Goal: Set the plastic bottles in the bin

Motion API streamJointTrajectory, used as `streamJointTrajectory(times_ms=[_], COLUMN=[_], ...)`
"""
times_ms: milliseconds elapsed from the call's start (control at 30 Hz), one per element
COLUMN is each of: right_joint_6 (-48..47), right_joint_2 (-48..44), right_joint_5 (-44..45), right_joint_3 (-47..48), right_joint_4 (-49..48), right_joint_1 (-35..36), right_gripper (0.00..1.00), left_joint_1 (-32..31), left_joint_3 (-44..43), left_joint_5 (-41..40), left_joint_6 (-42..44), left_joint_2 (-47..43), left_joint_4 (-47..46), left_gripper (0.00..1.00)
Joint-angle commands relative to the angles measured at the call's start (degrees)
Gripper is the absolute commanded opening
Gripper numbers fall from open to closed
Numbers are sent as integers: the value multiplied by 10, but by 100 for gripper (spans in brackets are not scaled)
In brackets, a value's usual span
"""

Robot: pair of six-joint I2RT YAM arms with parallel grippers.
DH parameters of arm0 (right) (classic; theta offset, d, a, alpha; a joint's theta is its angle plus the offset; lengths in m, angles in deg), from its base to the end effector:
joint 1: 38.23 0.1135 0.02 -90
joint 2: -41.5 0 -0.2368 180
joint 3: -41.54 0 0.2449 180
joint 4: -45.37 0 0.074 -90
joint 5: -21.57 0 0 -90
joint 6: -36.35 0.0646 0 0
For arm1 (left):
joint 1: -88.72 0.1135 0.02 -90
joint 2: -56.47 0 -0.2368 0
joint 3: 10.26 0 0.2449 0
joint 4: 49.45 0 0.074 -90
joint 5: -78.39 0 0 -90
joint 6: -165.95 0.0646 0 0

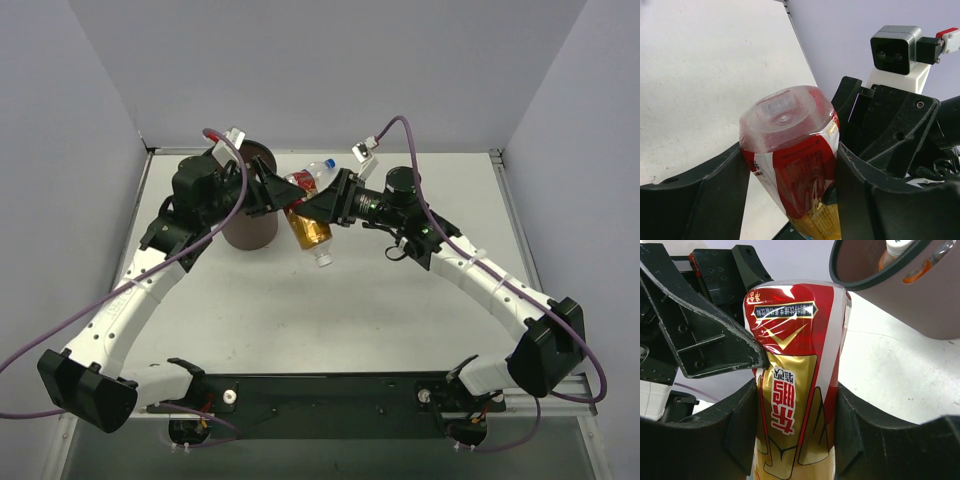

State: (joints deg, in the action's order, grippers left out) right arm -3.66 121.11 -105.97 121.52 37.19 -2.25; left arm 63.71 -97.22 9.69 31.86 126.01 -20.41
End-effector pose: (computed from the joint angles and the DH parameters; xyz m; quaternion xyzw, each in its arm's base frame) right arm 0.2569 0.2351 0.3666 -0.1667 0.6429 0.6428 0.3818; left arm 0.2641 -0.1491 0.3817 -0.0111 0.7705 -0.4702 0.4302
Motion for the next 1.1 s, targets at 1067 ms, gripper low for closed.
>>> streamJointTrajectory(times_ms=[1067], right_joint_6=[-155], right_joint_2=[-177], right_joint_5=[84], right_joint_3=[-17], right_joint_4=[253], right_joint_1=[-119], right_gripper=[79], left_joint_1=[66], left_joint_3=[-185], left_joint_5=[-513], left_joint_6=[405], left_joint_2=[113], left_joint_4=[-81], left_gripper=[31])
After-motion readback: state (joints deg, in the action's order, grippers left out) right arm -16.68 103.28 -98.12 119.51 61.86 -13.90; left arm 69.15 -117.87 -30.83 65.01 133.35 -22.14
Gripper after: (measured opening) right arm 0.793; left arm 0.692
